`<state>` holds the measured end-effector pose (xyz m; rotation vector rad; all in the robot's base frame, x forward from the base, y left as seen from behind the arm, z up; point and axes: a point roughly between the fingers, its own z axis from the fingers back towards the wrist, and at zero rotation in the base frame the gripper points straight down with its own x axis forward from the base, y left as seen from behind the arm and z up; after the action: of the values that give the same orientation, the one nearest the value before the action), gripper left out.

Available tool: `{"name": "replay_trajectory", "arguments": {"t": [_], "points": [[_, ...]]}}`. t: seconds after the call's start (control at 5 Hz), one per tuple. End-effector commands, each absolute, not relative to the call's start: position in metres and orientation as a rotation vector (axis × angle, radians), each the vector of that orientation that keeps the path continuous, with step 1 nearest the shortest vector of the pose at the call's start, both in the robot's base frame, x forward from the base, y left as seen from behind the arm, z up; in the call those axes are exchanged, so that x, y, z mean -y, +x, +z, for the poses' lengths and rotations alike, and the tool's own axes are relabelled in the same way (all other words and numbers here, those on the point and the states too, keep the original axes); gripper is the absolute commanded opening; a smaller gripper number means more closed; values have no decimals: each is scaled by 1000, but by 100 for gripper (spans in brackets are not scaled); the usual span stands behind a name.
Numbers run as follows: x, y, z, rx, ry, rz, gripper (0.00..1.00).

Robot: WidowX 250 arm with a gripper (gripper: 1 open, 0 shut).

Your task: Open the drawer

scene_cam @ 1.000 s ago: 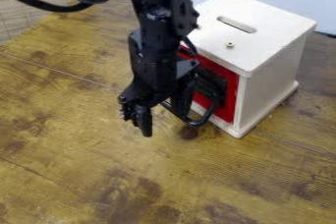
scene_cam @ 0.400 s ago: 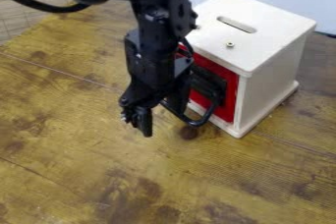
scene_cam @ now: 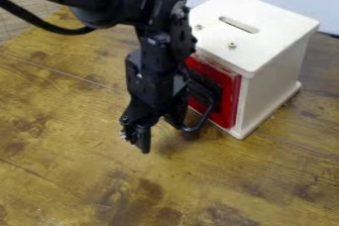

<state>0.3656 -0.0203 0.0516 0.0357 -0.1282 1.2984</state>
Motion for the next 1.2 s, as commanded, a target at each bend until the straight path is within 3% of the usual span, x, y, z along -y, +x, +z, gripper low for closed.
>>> {"name": "replay_trajectory", "arguments": {"t": [0.0,0.2,1.0], "points": [[9,372,59,162,40,1331,100],[8,375,58,168,48,1342,0],[4,369,59,214,79,1366,0]]}}
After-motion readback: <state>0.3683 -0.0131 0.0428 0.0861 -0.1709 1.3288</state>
